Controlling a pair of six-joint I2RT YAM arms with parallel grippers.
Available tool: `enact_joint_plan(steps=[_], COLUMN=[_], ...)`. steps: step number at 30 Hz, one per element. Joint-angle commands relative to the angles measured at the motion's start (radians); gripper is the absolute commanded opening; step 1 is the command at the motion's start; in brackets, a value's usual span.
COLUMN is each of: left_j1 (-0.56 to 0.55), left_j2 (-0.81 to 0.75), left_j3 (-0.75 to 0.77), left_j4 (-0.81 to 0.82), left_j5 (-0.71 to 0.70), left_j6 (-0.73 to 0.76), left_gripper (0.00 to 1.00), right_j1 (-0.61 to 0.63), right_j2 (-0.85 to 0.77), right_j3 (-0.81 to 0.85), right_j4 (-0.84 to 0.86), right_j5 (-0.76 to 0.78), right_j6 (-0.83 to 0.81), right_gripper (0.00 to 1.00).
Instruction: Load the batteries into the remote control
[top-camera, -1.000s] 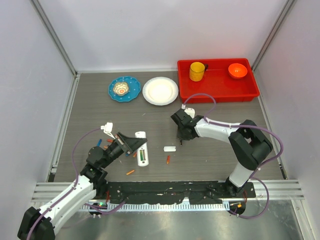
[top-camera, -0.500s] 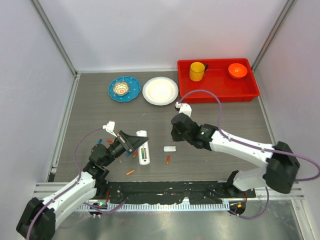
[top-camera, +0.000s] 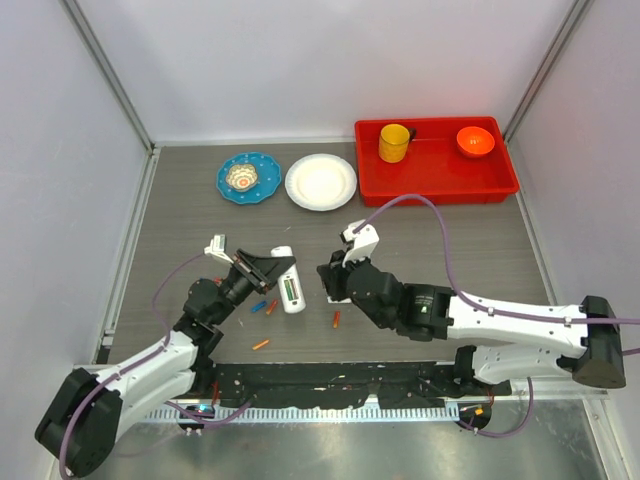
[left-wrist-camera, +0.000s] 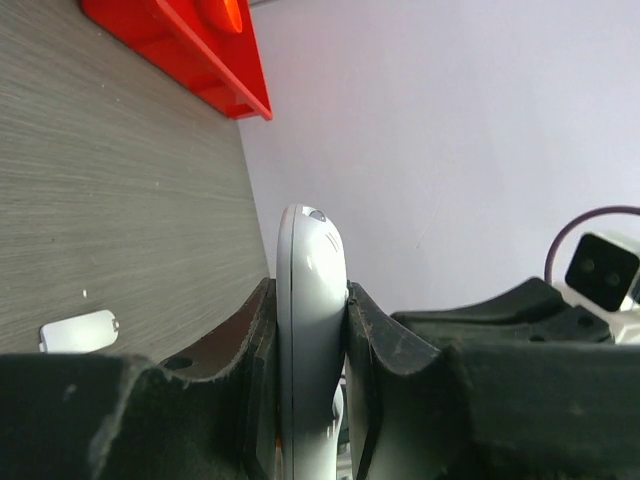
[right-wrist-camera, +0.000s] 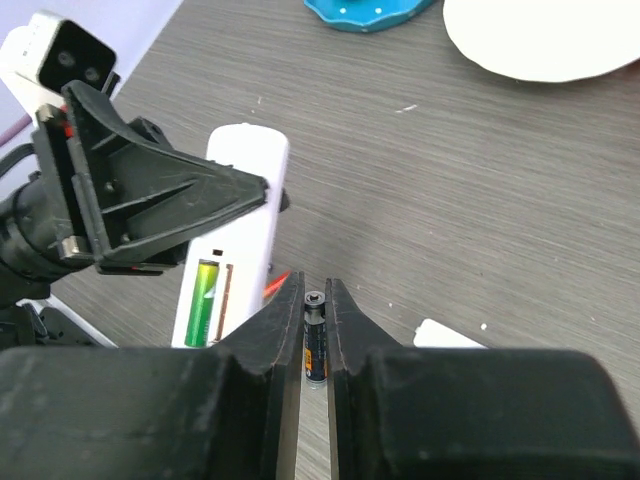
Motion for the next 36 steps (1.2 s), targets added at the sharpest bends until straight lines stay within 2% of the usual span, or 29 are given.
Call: enact_joint_plan(steps=[1,5,12,25,36], left_j1=[0.005,0.003,0.005,0.003,0.005], left_j2=[0.036,0.063,0.074,0.068,0.059], left_j3=[0.033,0.036,0.044,0.044,0.044], left_j4=[0.142,0.164,0.170,0.146,0.141], left_j5=[-0.036,-0.023,-0.011,-0.004,-0.007], left_j6=[-0.035,-0.036,-0.049,-0.101,-0.110], left_gripper=[0.00,0.00,0.00,0.00,0.00], right_j1=[0.062,0.094,0.106,0.138,0.148], right_j2=[0.036,0.064,0.138,0.155,0.211], right_j3=[0.008,0.022,0.053,0.031,0.050], right_j4=[0.213,0.278,0.288,0.433,0.419], right_j5=[0.115,0.132,0.146,0.193,0.187], right_j6=[-0.069,-0.109,-0.129,-0.189,-0.177], right_gripper=[0.01,0.01,0.01,0.01,0.01])
